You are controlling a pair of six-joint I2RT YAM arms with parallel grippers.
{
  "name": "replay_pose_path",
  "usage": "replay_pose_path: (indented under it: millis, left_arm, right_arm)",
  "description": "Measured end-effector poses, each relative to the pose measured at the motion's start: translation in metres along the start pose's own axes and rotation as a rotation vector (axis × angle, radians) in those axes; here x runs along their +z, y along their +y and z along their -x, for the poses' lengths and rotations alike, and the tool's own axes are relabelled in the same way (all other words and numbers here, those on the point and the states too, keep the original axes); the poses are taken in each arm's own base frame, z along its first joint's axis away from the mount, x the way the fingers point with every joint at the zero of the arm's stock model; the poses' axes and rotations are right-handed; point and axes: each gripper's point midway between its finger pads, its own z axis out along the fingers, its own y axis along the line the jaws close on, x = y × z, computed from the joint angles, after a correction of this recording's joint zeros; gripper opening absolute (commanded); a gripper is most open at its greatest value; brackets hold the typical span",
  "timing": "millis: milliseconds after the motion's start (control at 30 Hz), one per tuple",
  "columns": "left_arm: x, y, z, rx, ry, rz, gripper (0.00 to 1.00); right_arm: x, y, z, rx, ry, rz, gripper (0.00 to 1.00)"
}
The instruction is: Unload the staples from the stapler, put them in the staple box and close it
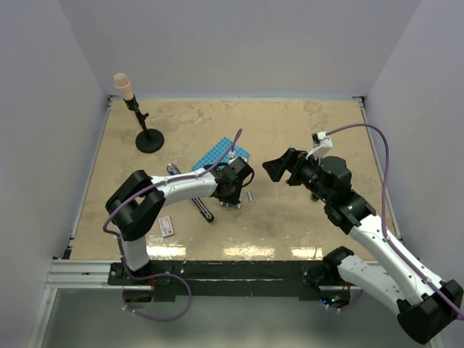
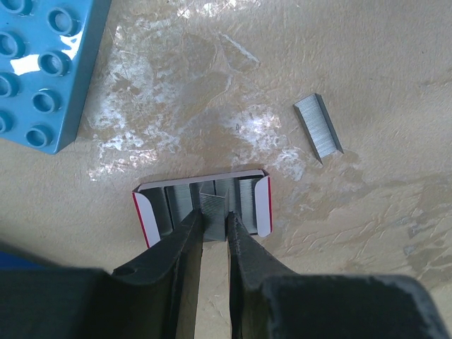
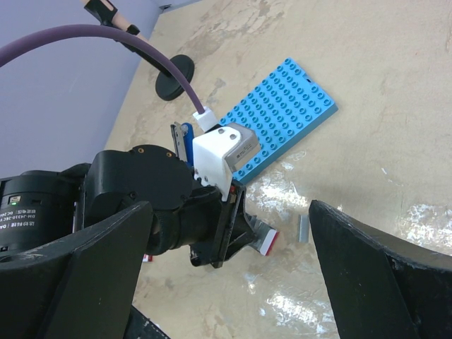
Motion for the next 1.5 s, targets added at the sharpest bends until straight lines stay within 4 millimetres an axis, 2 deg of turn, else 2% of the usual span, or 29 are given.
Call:
replay_pose_path:
  millis: [1500]
  left_arm:
    - [0.0007, -0.0039, -0.0061, 0.021, 0.009, 0.007, 0.26]
  right_arm:
    - [0.0000, 0.0000, 0.0000, -0.004, 0.000, 0.001, 0.98]
